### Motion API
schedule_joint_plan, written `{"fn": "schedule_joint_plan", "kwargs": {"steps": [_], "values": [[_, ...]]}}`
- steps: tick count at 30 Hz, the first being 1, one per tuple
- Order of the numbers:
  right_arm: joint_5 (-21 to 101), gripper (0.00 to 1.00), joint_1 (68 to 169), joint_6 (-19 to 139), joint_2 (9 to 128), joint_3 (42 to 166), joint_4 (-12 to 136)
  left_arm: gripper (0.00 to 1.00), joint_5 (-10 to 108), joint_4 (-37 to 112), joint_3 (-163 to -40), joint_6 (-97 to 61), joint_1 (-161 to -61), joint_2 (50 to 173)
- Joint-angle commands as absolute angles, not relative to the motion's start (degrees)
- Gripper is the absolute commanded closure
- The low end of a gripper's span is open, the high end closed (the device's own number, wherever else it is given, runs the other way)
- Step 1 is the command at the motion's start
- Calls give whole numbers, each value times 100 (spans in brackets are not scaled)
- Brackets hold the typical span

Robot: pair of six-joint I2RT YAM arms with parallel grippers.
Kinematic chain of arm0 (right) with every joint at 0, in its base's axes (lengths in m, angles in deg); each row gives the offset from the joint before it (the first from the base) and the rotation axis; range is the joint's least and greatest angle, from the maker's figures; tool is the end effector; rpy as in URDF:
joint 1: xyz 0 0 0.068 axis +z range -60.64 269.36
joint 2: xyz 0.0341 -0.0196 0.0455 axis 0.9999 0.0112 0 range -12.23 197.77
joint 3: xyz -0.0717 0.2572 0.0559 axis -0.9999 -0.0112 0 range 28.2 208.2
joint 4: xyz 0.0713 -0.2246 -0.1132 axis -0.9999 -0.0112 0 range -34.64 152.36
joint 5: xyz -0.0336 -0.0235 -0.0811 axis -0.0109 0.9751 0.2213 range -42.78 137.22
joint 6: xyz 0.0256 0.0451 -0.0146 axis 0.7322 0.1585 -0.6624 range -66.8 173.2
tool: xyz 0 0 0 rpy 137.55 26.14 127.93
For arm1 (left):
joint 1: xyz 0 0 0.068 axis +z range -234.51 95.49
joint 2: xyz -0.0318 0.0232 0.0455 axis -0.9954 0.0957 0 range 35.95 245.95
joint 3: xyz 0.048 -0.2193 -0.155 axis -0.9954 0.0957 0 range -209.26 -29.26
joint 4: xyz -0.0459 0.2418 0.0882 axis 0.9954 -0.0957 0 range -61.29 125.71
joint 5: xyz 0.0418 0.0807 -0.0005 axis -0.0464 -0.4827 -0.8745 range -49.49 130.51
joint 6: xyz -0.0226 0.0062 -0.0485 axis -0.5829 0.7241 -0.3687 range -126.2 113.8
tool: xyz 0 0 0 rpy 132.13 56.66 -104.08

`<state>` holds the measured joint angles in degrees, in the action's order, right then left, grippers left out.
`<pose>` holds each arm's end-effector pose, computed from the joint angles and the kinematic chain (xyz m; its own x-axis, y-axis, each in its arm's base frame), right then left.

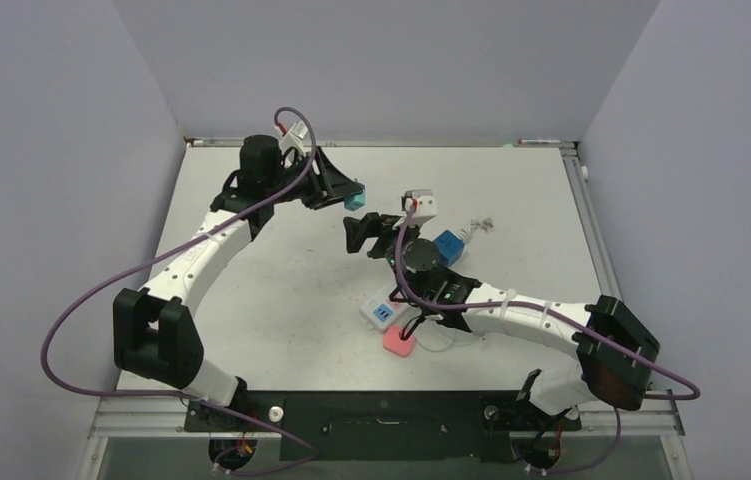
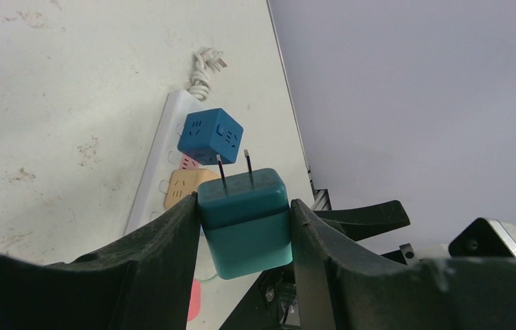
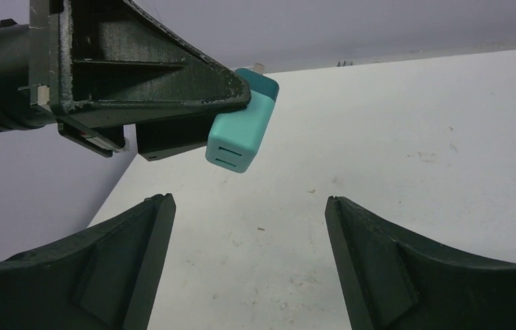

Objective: Insert the plug
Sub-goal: Pick up the plug from the center of the board.

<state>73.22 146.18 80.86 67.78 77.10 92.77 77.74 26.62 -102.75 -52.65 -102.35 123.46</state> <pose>0.1886 0.2600 0.2970 -0.2437 0.3897 -0.8881 -0.4507 0.7654 0.4595 0.3312 -0.1292 0.3360 -0.8181 -0.3429 -0.4617 0.2623 0.4919 -0.8302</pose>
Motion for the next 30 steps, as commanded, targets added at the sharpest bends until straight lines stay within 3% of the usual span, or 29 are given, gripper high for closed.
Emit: {"fn": "schedule_joint_plan", "kwargs": {"steps": [1, 11, 17, 24, 30], "values": [[7569, 17, 14619, 8208, 7059, 8059, 10178, 80, 7672, 3065, -10179, -5556, -10208, 12112], [7328, 32, 14268, 8507, 7784, 8291, 10978, 82, 7740, 3122, -10203, -5789, -10208, 12129], [7255, 49, 14138, 8653, 8084, 8440, 11219, 82, 7828, 3194, -10151, -5963, -10211, 12116], [7197, 53, 14043, 8745, 8256, 8555, 11384, 82, 7884, 3219, -10090, -6092, -10225, 12112], [7035, 91, 13977, 8935, 8179, 8632, 11002, 81, 7927, 3249, -10112, -6130, -10211, 12102]]}}
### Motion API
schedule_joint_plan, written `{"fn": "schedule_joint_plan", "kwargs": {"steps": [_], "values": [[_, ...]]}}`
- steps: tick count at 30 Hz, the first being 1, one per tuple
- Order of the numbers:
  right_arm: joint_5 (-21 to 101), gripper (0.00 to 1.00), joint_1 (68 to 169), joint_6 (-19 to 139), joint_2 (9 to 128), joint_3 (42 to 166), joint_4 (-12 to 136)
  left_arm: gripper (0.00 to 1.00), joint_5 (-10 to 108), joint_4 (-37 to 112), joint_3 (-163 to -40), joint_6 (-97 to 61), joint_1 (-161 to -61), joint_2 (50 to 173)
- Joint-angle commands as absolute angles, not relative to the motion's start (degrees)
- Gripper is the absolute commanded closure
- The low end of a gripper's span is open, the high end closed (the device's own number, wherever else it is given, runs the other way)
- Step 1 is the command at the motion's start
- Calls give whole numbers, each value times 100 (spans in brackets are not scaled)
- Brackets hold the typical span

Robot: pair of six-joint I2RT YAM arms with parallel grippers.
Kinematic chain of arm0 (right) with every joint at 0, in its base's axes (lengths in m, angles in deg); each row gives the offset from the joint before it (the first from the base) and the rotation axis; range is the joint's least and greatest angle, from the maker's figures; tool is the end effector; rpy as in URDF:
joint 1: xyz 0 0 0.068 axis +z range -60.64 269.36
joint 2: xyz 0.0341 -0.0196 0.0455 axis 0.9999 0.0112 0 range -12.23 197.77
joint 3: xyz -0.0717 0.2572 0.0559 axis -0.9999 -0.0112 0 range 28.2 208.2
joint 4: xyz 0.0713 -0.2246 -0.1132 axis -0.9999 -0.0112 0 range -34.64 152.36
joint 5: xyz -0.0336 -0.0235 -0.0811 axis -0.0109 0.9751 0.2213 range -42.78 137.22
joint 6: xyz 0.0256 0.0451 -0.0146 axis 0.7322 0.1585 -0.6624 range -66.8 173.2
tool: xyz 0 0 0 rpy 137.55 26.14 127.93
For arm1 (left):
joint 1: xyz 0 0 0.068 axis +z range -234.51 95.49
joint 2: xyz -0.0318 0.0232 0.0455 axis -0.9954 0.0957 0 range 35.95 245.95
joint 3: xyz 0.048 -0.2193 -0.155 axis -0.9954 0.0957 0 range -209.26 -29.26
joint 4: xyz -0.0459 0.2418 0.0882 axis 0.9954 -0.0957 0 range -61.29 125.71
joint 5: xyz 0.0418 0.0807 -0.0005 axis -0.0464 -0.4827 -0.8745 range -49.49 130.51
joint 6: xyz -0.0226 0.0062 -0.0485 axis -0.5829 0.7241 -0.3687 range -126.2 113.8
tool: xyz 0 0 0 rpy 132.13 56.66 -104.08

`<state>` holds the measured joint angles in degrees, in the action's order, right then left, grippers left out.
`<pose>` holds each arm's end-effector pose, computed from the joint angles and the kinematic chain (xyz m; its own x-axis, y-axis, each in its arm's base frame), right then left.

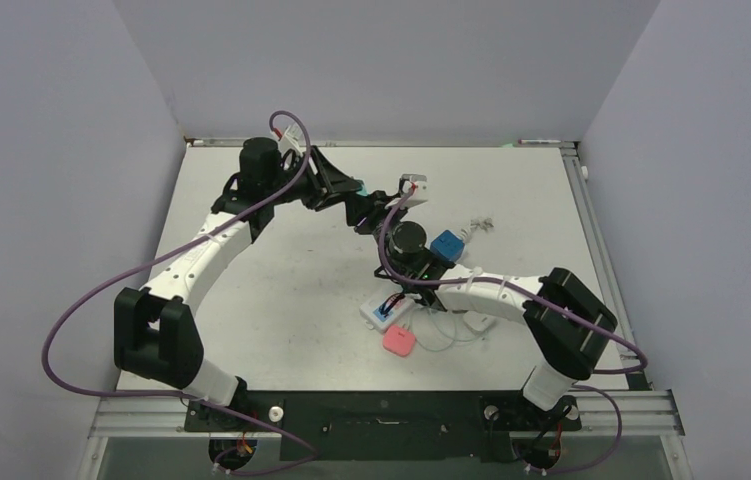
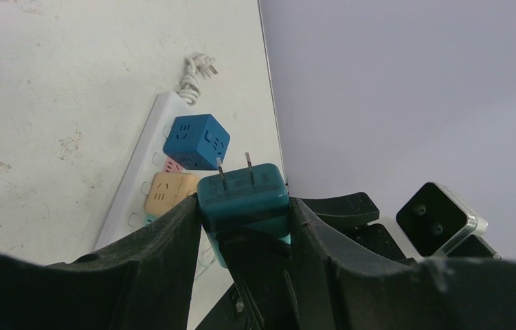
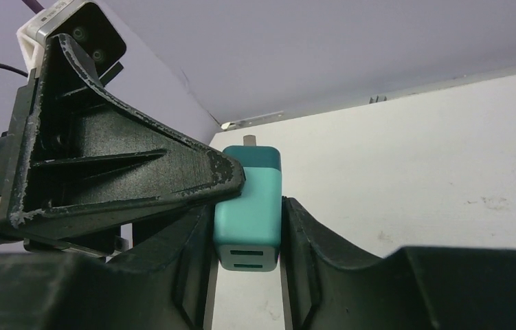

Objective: Insert the plug
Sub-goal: Pick up the plug from the center of the board.

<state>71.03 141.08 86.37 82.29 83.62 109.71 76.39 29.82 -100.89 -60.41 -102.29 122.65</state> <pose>0.2430 0.2848 0.2840 -0.1830 0.5760 -0.7967 -0.4426 0.6753 0.5900 0.3298 -0.1276 0.3346 -0.8227 -0.4263 -0.3761 0.1733 0.4420 -0.8801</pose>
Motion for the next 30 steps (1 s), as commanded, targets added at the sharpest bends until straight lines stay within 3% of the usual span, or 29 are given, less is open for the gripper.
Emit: {"fn": "schedule_joint_plan", "kwargs": {"steps": [1, 2, 3, 5, 9, 13, 19, 25, 27, 30], "values": [[7011, 94, 13978, 8969, 8116, 8631, 10837, 76, 7939, 3248, -10141, -6130, -10190, 12103], [6943, 95, 13974, 9039, 8021, 8604, 10636, 65, 7951, 3207, -10172, -6107, -10164, 12095], [6878, 95, 13969, 9118, 7844, 8573, 10369, 47, 7964, 3120, -10232, -6031, -10130, 12082], [6713, 95, 13920, 9306, 7446, 8519, 9534, 2, 8078, 2933, -10395, -5712, -9999, 12061], [6049, 95, 13656, 9787, 6679, 8560, 7701, 4, 8305, 2325, -10636, -4488, -9691, 12056], [5052, 95, 13461, 10152, 6443, 9409, 5021, 4, 8343, 1114, -11065, -2402, -9519, 12435], [3360, 95, 13370, 10490, 6537, 10130, 2837, 4, 9545, 755, -10688, 85, -9502, 12205], [2541, 95, 13128, 10446, 6605, 10735, 2185, 4, 10159, -306, -9827, 3944, -9603, 11062], [2368, 95, 13111, 10482, 6680, 10843, 2180, 4, 10330, -1315, -9873, 5072, -9744, 10914], [2217, 95, 13137, 10649, 6736, 10753, 2405, 4, 10501, -2219, -9925, 5879, -9979, 10854]]}}
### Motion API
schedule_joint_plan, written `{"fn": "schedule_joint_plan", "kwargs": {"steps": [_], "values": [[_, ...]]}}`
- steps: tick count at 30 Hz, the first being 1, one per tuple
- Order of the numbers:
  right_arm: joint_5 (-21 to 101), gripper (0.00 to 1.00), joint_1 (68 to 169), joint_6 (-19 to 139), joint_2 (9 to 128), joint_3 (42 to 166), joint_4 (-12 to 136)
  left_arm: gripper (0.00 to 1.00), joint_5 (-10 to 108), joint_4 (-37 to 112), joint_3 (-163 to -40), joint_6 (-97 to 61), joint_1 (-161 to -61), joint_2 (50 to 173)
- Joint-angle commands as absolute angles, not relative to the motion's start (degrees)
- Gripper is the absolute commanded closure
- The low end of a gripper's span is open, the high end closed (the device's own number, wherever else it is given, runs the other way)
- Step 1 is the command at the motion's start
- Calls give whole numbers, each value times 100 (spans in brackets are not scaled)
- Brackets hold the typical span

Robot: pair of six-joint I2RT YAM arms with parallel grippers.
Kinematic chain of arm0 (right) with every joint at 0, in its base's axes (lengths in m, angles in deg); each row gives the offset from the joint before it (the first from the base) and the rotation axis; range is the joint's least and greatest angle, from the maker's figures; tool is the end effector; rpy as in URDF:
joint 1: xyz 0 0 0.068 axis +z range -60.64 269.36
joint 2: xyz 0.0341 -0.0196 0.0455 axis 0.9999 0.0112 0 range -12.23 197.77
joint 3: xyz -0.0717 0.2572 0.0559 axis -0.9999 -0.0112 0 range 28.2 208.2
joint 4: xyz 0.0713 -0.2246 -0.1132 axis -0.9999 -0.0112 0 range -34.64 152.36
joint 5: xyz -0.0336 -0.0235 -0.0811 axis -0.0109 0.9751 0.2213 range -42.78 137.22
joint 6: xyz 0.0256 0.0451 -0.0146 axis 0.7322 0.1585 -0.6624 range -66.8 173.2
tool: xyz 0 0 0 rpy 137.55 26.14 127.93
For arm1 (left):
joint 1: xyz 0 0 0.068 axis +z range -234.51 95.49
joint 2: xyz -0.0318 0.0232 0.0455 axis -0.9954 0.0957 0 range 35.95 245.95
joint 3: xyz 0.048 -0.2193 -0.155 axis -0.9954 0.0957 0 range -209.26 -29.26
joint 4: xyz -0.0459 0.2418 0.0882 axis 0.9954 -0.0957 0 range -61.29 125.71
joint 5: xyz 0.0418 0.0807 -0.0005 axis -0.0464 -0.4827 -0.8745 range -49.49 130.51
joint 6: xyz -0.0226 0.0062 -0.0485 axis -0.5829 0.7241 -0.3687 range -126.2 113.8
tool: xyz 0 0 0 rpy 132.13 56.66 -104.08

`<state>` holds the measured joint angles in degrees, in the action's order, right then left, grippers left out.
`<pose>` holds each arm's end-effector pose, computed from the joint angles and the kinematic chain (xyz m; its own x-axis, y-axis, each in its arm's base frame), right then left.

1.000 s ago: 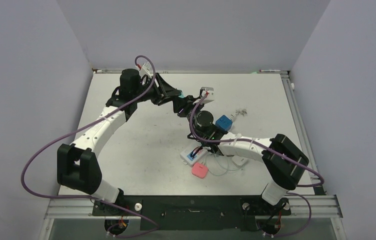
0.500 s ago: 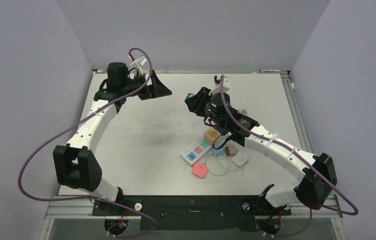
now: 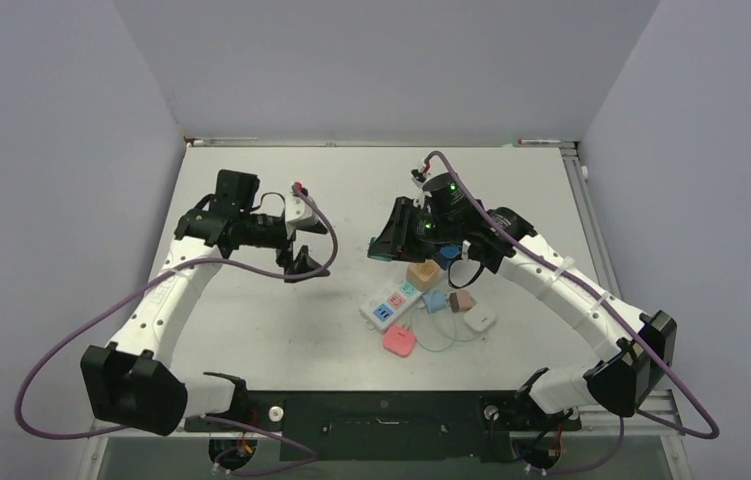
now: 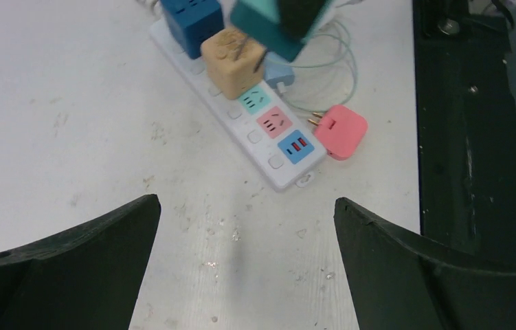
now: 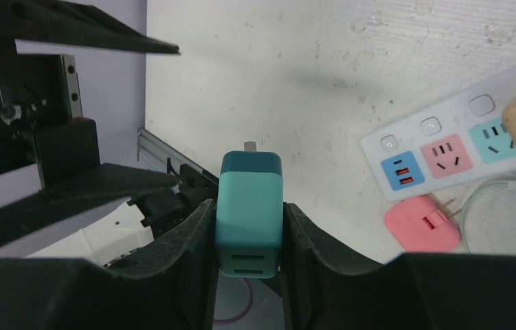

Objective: Insert the plug
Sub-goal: Pick up the plug from the center of the board.

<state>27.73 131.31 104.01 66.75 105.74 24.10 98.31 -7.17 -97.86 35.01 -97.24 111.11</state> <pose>0.2142 0.2085 0.3578 -0.9365 0.1406 -0.3211 -0.1507 0.6655 0.7310 0.2500 -0.0873 0.3298 -0.1264 0.3884 -0.9128 0.9803 0.1896 -0.0551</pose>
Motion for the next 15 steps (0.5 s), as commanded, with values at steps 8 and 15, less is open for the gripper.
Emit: {"fn": "schedule_joint_plan", "kwargs": {"steps": [8, 15], "values": [[2256, 95, 13425, 11023, 6903, 10436, 3093, 4, 9894, 1193, -8737, 3418, -10651, 9892], [2296, 95, 13615, 11194, 6858, 10167, 3437, 4, 9192, 1866, -8755, 2840, -11079, 10073]]}}
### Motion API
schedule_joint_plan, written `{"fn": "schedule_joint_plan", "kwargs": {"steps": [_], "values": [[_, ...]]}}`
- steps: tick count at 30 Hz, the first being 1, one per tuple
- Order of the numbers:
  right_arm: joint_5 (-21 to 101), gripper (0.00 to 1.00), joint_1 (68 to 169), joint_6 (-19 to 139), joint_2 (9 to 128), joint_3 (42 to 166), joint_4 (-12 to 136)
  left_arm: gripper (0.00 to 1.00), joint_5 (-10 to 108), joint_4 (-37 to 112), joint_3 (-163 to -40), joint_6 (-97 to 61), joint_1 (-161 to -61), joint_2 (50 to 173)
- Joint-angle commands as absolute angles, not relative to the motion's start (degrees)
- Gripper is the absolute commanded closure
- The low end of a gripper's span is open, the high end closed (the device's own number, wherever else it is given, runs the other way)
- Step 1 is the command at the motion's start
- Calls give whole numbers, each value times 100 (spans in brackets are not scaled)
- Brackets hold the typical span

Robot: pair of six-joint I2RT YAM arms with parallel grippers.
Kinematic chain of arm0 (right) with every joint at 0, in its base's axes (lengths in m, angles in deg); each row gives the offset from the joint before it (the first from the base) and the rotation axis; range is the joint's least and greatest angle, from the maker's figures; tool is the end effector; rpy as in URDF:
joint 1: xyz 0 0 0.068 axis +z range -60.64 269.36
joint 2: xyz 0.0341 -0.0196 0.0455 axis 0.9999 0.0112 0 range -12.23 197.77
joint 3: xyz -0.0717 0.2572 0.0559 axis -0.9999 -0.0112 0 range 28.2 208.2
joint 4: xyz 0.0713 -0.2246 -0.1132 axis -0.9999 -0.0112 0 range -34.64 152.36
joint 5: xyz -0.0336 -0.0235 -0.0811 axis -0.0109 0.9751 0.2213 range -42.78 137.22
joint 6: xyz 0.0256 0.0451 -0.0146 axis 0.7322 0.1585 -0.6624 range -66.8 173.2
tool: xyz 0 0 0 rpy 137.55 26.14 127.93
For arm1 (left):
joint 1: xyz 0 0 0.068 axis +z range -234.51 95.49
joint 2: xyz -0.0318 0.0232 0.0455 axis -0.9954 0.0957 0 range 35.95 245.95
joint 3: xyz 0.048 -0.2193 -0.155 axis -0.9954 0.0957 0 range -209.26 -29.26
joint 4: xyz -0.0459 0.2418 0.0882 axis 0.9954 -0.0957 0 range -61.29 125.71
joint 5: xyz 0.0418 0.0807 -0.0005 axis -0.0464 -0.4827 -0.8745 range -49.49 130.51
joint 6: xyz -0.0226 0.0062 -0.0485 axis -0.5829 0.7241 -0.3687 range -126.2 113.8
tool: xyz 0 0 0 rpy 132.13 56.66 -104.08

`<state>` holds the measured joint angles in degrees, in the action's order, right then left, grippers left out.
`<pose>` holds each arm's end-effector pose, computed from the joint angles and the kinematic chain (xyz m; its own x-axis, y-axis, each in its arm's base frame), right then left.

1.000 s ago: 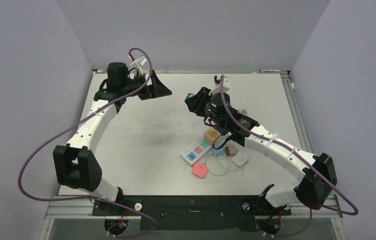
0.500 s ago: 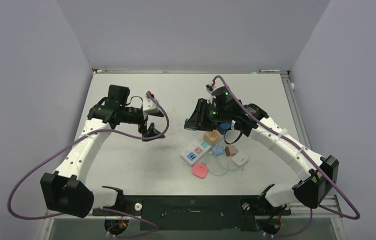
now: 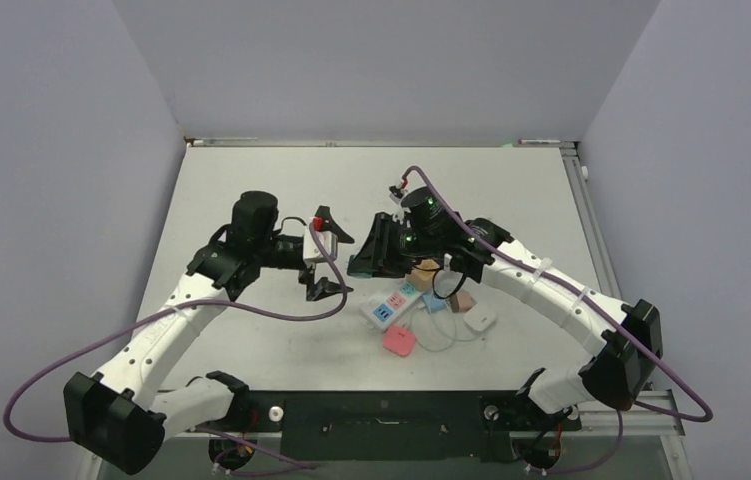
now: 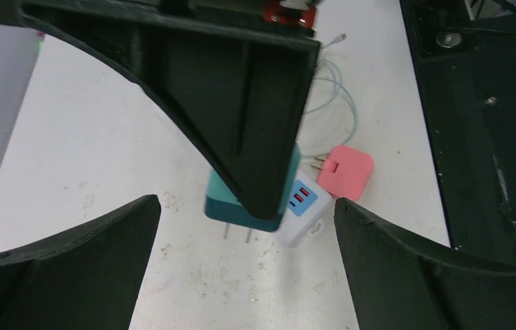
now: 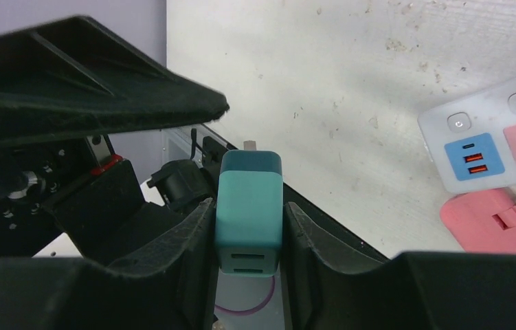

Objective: Insert the plug
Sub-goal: Pick up the plug from the center of the board.

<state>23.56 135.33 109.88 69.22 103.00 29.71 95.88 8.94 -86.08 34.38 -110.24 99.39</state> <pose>0.2076 0.2353 0.3383 -0.9724 0.0953 -0.2128 -0.1125 0.6076 0.7863 0.1953 -0.1265 0.3292 0.1867 0.3203 -0.9287 0.9799 0.0070 0.1994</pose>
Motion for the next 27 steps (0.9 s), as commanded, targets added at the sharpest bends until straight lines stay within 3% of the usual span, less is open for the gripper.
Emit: {"fn": "schedule_joint_plan", "kwargs": {"steps": [1, 9, 16, 19, 22, 24, 27], "values": [[2292, 95, 13618, 11218, 6812, 10075, 3485, 4, 9186, 1853, -8750, 2835, -11079, 10115], [2179, 95, 13611, 11316, 6758, 9877, 3698, 0, 9871, 824, -8875, 3672, -11276, 10290], [2064, 95, 13608, 11341, 6817, 9869, 3880, 15, 9674, 297, -8989, 4278, -11421, 10396], [2024, 95, 13607, 11340, 6802, 9840, 3897, 33, 9548, 482, -9007, 4157, -11421, 10446], [1964, 95, 13606, 11366, 6788, 9813, 3929, 70, 9468, 687, -9013, 3979, -11421, 10486], [1949, 93, 13611, 11360, 6795, 9806, 3912, 88, 9457, 795, -8999, 3892, -11421, 10480], [1967, 66, 13583, 11315, 6825, 9879, 3731, 91, 9386, 863, -8942, 3853, -11454, 10463]]}}
